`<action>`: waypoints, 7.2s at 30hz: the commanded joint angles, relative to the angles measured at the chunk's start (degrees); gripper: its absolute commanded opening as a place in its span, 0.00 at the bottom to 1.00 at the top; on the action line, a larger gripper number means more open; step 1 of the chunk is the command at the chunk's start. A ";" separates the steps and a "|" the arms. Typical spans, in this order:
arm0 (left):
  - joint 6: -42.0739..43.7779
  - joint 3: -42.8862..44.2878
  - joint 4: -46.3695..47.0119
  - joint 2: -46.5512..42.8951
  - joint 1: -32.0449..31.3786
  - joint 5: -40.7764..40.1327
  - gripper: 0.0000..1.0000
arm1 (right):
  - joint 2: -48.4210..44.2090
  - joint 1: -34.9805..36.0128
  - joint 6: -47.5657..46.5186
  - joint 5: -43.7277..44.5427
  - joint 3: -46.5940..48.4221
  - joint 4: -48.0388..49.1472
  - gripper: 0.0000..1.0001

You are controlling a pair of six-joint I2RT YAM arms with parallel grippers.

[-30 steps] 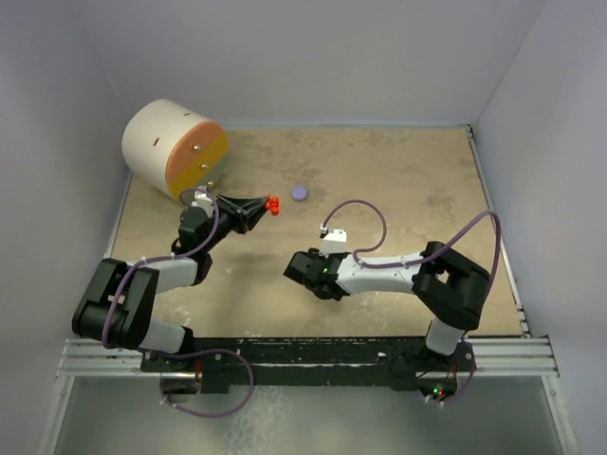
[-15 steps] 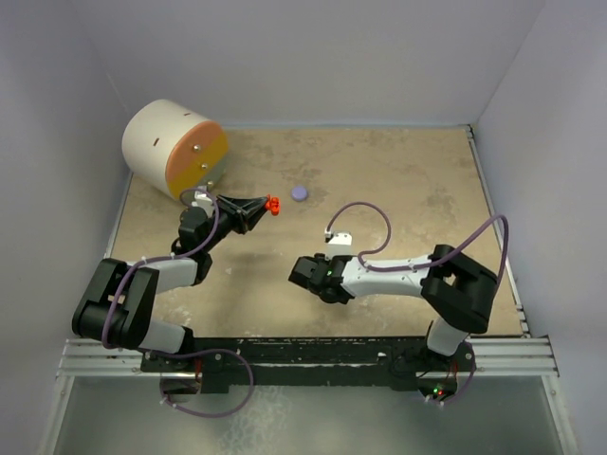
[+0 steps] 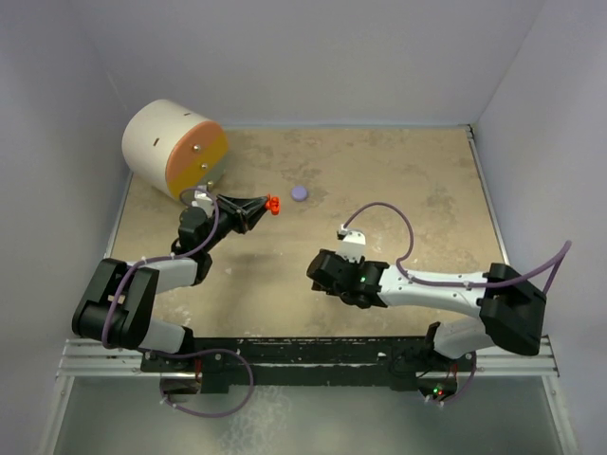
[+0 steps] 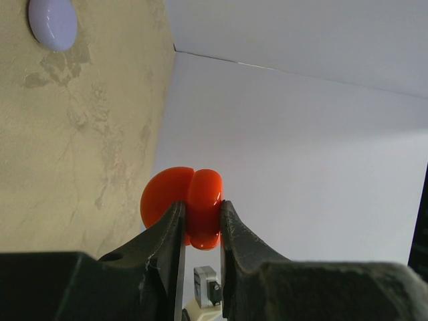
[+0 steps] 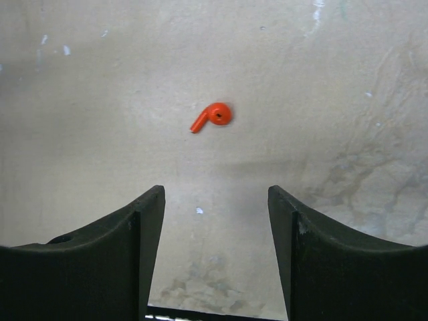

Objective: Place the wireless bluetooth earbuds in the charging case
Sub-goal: Pick up the earbud from the center of the board.

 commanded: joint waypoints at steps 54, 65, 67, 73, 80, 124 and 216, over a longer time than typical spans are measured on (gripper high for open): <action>0.67 0.84 5.33 -0.08 1.15 3.04 0.00 | 11.88 -9.07 6.54 -6.98 -11.28 24.68 0.78; 0.84 0.88 5.13 0.03 1.23 2.95 0.00 | 9.99 -9.12 7.44 -5.83 -13.44 23.92 0.77; 0.97 0.86 5.05 -0.01 1.23 2.90 0.00 | 8.50 -9.12 9.04 -6.10 -14.64 23.22 0.77; 1.16 0.66 5.01 0.03 1.19 2.82 0.00 | 6.30 -9.44 9.28 -6.35 -15.85 23.68 0.78; 1.21 0.66 5.00 0.03 1.23 2.95 0.00 | 11.23 -11.60 6.57 -6.55 -13.56 25.93 0.78; 0.46 -0.12 6.81 0.58 1.32 4.05 0.00 | 26.48 -9.99 -6.80 -7.14 6.16 -1.66 0.66; -3.25 -4.81 16.53 2.08 1.41 6.45 0.00 | 15.97 -11.71 -15.24 -4.60 10.19 0.39 0.00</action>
